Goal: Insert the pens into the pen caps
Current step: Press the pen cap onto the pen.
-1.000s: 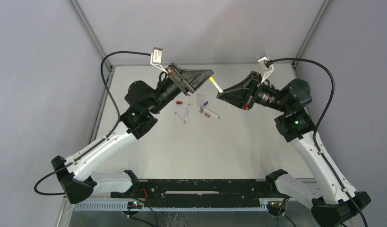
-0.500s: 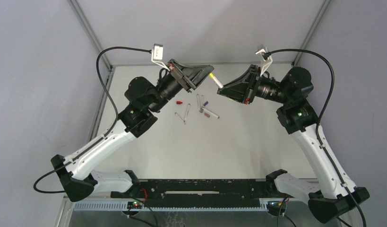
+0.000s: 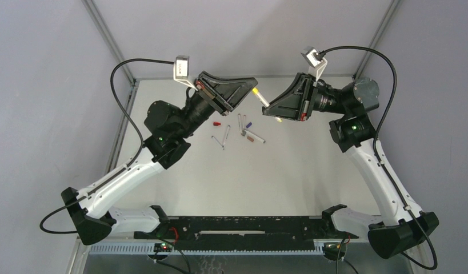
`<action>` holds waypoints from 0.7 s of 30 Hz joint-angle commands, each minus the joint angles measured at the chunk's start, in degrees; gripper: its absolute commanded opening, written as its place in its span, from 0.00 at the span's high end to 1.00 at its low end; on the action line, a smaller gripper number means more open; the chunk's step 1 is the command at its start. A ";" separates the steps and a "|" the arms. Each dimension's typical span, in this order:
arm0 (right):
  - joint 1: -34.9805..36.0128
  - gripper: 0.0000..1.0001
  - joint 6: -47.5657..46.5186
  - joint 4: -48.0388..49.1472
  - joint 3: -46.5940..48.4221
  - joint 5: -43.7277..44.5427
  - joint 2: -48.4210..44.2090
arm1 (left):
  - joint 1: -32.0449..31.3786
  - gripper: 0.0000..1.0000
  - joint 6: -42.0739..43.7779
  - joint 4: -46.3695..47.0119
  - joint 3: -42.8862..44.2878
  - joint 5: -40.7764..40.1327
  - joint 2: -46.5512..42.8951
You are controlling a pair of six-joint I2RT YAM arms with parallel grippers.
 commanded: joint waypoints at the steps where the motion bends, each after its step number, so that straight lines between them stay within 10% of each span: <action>1: 1.03 1.00 0.64 4.90 6.16 16.89 1.64 | -7.37 1.00 5.68 -17.39 -5.21 12.15 5.25; 8: 0.85 1.00 -18.00 -15.73 12.75 27.23 1.08 | -9.60 1.00 11.00 -30.19 -0.21 5.63 8.47; 21: -0.32 1.00 4.38 11.43 13.70 17.06 5.11 | -7.39 1.00 -0.26 -7.66 -6.44 29.20 10.31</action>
